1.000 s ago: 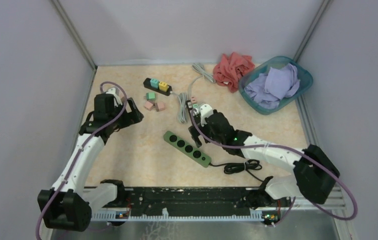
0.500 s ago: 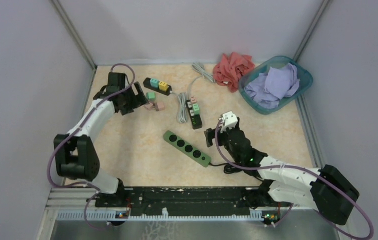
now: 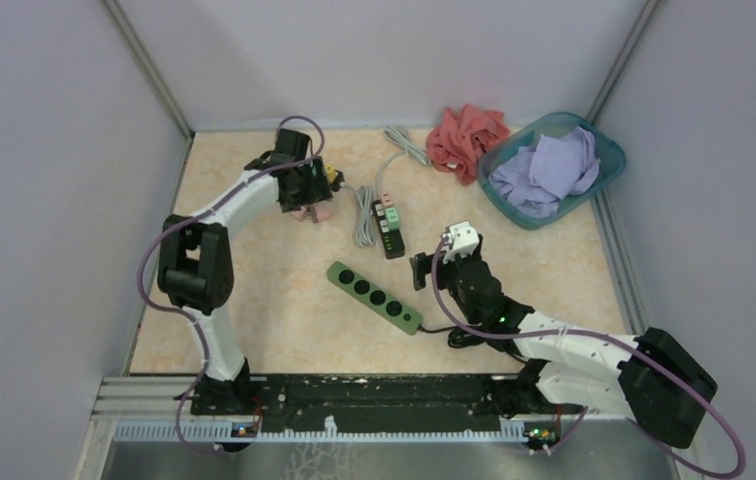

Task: Insert the plug
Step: Pick up the plug from the center of the board.

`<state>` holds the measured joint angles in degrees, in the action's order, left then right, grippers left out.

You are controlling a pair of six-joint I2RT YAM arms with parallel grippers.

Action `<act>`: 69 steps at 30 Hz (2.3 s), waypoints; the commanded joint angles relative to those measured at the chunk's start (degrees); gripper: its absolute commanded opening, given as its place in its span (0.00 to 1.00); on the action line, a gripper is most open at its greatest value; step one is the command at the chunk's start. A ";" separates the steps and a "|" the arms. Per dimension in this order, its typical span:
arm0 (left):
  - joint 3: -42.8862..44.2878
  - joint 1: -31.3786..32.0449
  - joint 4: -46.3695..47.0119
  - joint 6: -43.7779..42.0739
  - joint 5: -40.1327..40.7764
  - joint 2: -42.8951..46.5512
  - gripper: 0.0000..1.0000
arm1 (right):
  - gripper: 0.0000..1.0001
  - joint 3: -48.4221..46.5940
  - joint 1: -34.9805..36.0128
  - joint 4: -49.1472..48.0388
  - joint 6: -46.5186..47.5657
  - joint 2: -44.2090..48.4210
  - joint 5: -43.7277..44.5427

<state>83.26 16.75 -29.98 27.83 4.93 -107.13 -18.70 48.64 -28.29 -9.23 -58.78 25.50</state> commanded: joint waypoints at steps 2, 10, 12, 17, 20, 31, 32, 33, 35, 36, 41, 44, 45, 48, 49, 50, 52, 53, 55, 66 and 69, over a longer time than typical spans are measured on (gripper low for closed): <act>5.18 3.32 0.71 -5.84 8.14 -5.47 0.84 | 0.99 -3.15 0.46 -1.42 -0.70 -0.42 0.14; 5.59 3.73 7.97 -11.66 7.27 -8.42 0.86 | 0.99 -4.78 0.44 0.17 -0.70 -2.55 -1.75; 5.21 3.70 9.72 -12.73 7.14 -8.64 0.86 | 0.99 -5.17 0.42 0.34 -0.71 -3.19 -2.00; 5.17 3.73 11.69 -15.77 6.32 -10.88 0.87 | 0.99 -5.98 0.40 1.23 -0.61 -4.79 -2.03; 5.26 3.77 10.62 -15.99 3.96 -11.61 0.87 | 0.99 -6.18 0.47 1.25 -0.57 -5.29 -1.96; -5.70 6.35 10.13 -10.79 -3.62 -2.49 0.86 | 0.99 -6.79 0.42 1.79 -0.83 -6.11 -2.32; -6.68 6.60 10.24 -10.37 -4.11 -1.48 0.86 | 0.99 -6.84 0.43 1.83 -0.79 -6.02 -2.38; -7.53 6.89 10.40 -10.11 -4.01 -0.73 0.86 | 0.99 -6.84 0.43 1.83 -0.79 -5.95 -2.41; -8.46 7.30 10.39 -9.84 -1.70 0.36 0.86 | 0.99 -6.80 0.46 1.95 -0.78 -5.89 -2.38; -8.68 7.39 10.38 -9.58 0.34 0.66 0.86 | 0.99 -6.80 0.42 2.01 -0.78 -5.88 -2.38; -7.16 7.38 8.53 -6.92 8.23 -1.22 0.86 | 0.99 -6.72 0.40 2.00 -0.79 -5.81 -2.22; -4.53 7.34 5.97 -3.95 10.32 -3.95 0.85 | 0.99 -6.79 0.44 1.97 -0.79 -6.07 -2.25; -3.99 7.40 5.26 -2.49 10.96 -4.81 0.85 | 0.99 -6.87 0.41 1.98 -0.81 -6.18 -2.21; -2.89 7.35 4.24 0.50 11.59 -6.62 0.84 | 0.99 -6.97 0.47 2.18 -0.83 -6.34 -2.29; -2.81 7.42 4.35 1.30 11.57 -7.03 0.85 | 0.99 -7.00 0.41 2.19 -0.80 -6.34 -2.35; -2.76 7.42 4.39 2.01 11.59 -7.44 0.85 | 0.99 -6.97 0.40 2.15 -0.79 -6.38 -2.42; -2.75 7.48 4.93 3.05 11.78 -8.09 0.85 | 0.99 -7.07 0.43 2.19 -0.79 -6.23 -2.49; -2.76 7.47 5.07 3.48 12.22 -8.43 0.85 | 0.99 -7.06 0.43 2.27 -0.79 -6.30 -2.47; -2.76 7.53 5.06 4.17 13.43 -9.10 0.84 | 0.99 -7.06 0.41 2.28 -0.85 -6.26 -2.47; -3.78 7.45 4.06 4.24 19.58 -8.79 0.77 | 0.99 -7.36 0.45 2.50 -0.79 -6.74 -3.20; -3.57 7.47 3.94 3.55 19.88 -8.94 0.74 | 0.99 -7.50 0.46 2.63 -0.79 -6.95 -3.24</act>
<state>79.42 24.25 -24.80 31.68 22.52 -115.18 -23.14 48.64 -24.03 -9.26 -65.43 22.63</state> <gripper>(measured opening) 0.765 0.987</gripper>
